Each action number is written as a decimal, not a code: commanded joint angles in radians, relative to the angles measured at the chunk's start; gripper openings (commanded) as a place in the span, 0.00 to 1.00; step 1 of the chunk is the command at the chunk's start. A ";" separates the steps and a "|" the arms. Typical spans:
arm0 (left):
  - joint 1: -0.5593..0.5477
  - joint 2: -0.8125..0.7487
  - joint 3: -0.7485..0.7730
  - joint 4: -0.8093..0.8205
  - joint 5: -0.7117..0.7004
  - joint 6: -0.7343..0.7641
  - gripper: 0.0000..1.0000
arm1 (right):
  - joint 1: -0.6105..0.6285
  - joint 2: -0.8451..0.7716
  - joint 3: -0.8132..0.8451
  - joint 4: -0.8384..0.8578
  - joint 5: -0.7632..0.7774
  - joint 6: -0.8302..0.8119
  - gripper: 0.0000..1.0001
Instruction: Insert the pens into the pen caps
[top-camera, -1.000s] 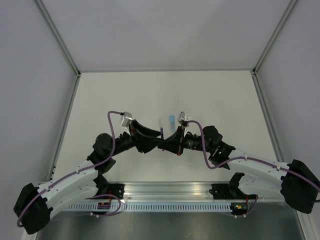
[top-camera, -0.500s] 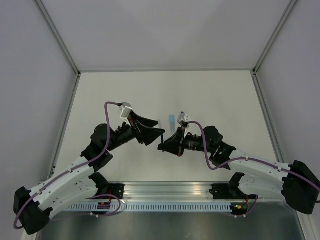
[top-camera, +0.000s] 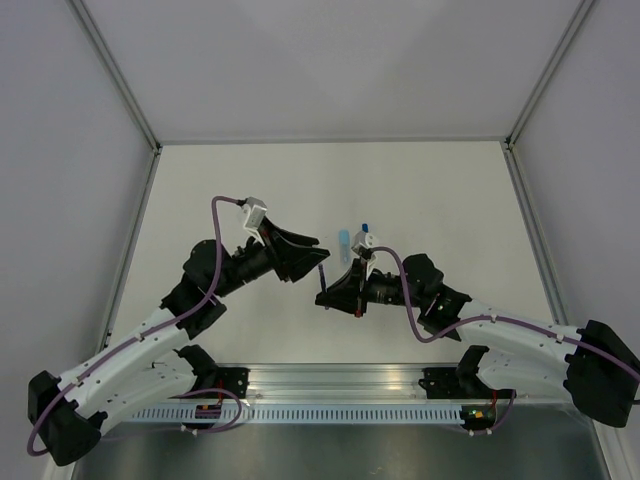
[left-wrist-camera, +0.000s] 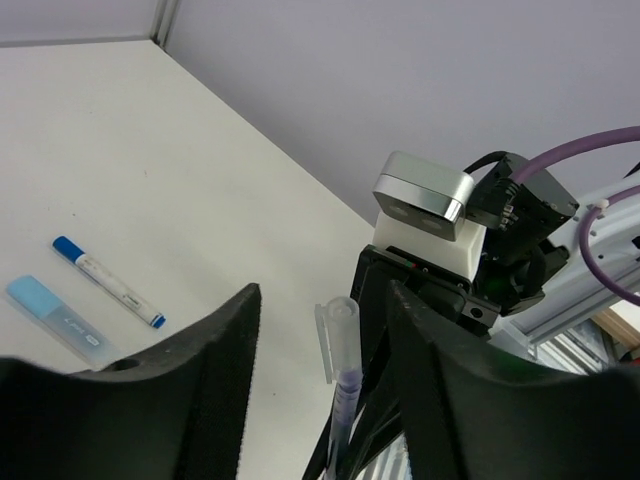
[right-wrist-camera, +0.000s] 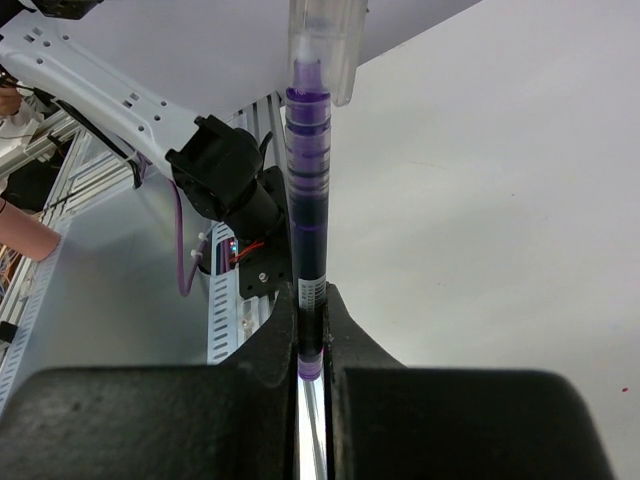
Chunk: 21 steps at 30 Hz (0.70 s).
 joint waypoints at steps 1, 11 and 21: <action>-0.003 0.015 0.044 -0.011 0.015 0.037 0.55 | 0.012 -0.008 0.030 -0.006 -0.004 -0.036 0.00; -0.003 0.033 0.001 0.027 0.100 0.048 0.03 | 0.015 -0.003 0.038 -0.018 0.013 -0.036 0.00; -0.001 -0.010 -0.022 0.042 0.094 0.066 0.02 | 0.014 0.012 0.046 -0.030 0.017 -0.036 0.00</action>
